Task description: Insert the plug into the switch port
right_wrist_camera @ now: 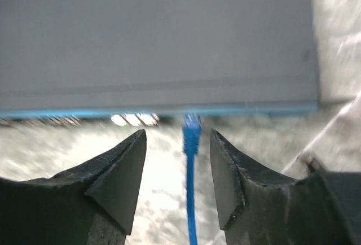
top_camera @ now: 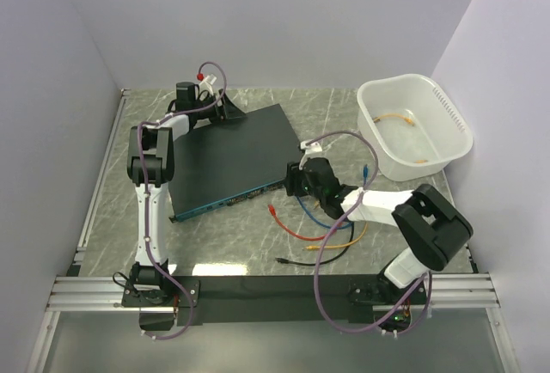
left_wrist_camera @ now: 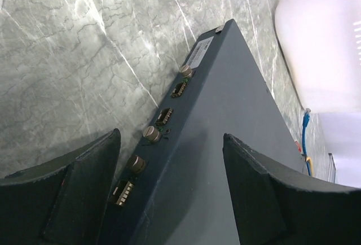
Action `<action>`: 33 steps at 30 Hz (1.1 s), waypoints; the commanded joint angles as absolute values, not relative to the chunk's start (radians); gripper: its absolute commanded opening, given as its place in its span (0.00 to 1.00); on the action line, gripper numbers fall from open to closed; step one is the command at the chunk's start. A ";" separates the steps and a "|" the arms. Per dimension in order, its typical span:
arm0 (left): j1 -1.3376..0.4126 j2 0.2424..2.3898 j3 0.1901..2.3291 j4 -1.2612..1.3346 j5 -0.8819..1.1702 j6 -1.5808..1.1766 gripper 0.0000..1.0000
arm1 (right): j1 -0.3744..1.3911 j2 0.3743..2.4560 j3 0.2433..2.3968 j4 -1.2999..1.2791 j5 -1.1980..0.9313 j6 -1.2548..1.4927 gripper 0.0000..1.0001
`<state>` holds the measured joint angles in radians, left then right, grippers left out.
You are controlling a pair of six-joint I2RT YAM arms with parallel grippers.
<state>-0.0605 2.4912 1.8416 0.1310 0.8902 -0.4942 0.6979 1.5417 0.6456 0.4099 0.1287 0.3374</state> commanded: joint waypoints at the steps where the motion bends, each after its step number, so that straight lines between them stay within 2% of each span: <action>1: -0.072 2.474 1.790 -0.006 0.923 -0.529 0.79 | 0.703 1.580 0.687 0.345 0.115 0.388 0.54; 6: -0.071 2.474 1.787 -0.006 0.925 -0.532 0.79 | 0.703 1.603 0.699 0.327 0.127 0.396 0.53; 9: -0.069 2.474 1.786 -0.008 0.927 -0.537 0.79 | 0.701 1.621 0.706 0.319 0.132 0.397 0.47; 12: -0.069 2.482 1.790 -0.008 0.930 -0.541 0.78 | 0.701 1.634 0.701 0.321 0.135 0.402 0.37; 16: -0.069 2.497 1.813 -0.006 0.936 -0.546 0.78 | 0.703 1.649 0.716 0.318 0.155 0.403 0.19; 19: -0.069 2.514 1.841 -0.034 0.948 -0.540 0.78 | 0.701 1.664 0.744 0.307 0.175 0.402 0.11; 25: -0.071 2.526 1.856 -0.055 0.957 -0.532 0.77 | 0.698 1.689 0.811 0.304 0.207 0.374 0.02; 33: -0.081 2.537 1.879 -0.097 0.957 -0.506 0.77 | 0.666 1.690 0.897 0.331 0.235 0.327 0.00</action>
<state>-0.0601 2.5019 1.8824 0.0650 0.8913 -0.4831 0.7040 1.6688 0.7902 0.1291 0.1410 0.3607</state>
